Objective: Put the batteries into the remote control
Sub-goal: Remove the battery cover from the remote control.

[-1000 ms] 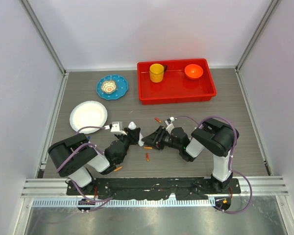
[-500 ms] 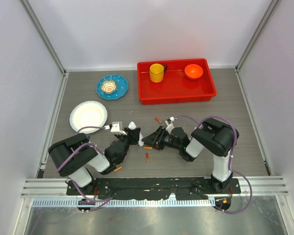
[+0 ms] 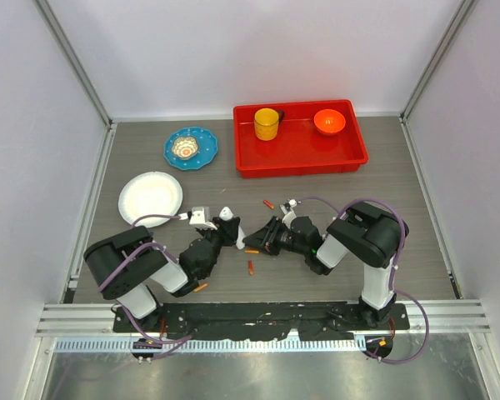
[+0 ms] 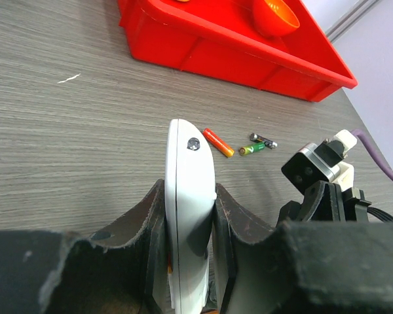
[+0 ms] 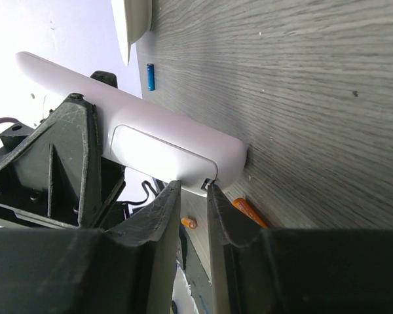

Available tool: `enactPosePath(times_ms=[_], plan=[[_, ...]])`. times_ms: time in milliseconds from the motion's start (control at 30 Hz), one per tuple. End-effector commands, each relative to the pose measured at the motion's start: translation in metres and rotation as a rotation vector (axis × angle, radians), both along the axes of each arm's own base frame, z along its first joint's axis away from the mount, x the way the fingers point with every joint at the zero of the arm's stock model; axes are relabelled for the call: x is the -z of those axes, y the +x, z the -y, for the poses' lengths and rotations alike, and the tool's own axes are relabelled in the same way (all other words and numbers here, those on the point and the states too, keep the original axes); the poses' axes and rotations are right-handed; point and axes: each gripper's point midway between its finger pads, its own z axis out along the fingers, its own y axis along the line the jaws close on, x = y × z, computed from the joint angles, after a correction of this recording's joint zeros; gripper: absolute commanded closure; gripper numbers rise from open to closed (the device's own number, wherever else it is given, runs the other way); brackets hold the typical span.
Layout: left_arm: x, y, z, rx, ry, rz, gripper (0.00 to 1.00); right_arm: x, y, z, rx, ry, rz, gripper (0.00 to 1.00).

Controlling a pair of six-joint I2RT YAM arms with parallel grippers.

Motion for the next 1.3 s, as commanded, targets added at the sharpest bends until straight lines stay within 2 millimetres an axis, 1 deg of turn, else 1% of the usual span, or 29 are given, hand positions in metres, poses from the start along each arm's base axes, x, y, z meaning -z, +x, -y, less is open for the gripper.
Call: enactPosePath(times_ms=[0, 133, 300, 433, 833, 1267], plan=[[-0.038, -0.007, 0.023, 0.078, -0.138, 0.093, 1.00, -0.075, 0.016, -0.018, 0.001, 0.181, 0.186, 0.73], [-0.036, -0.008, 0.022, 0.078, -0.133, 0.090, 1.00, -0.082, 0.016, -0.017, 0.005, 0.184, 0.201, 0.73], [-0.034, -0.008, 0.019, 0.067, -0.119, 0.090, 1.00, -0.083, 0.016, -0.013, 0.013, 0.173, 0.209, 0.73], [-0.033, -0.007, 0.013, 0.044, -0.104, 0.095, 1.00, -0.084, 0.015, -0.013, 0.011, 0.175, 0.208, 0.73], [-0.032, -0.006, 0.007, 0.024, -0.076, 0.104, 1.00, -0.083, 0.012, -0.009, 0.012, 0.170, 0.204, 0.73], [-0.039, -0.009, 0.008, 0.036, -0.129, 0.101, 1.00, -0.074, 0.008, -0.003, 0.017, 0.145, 0.195, 0.73]])
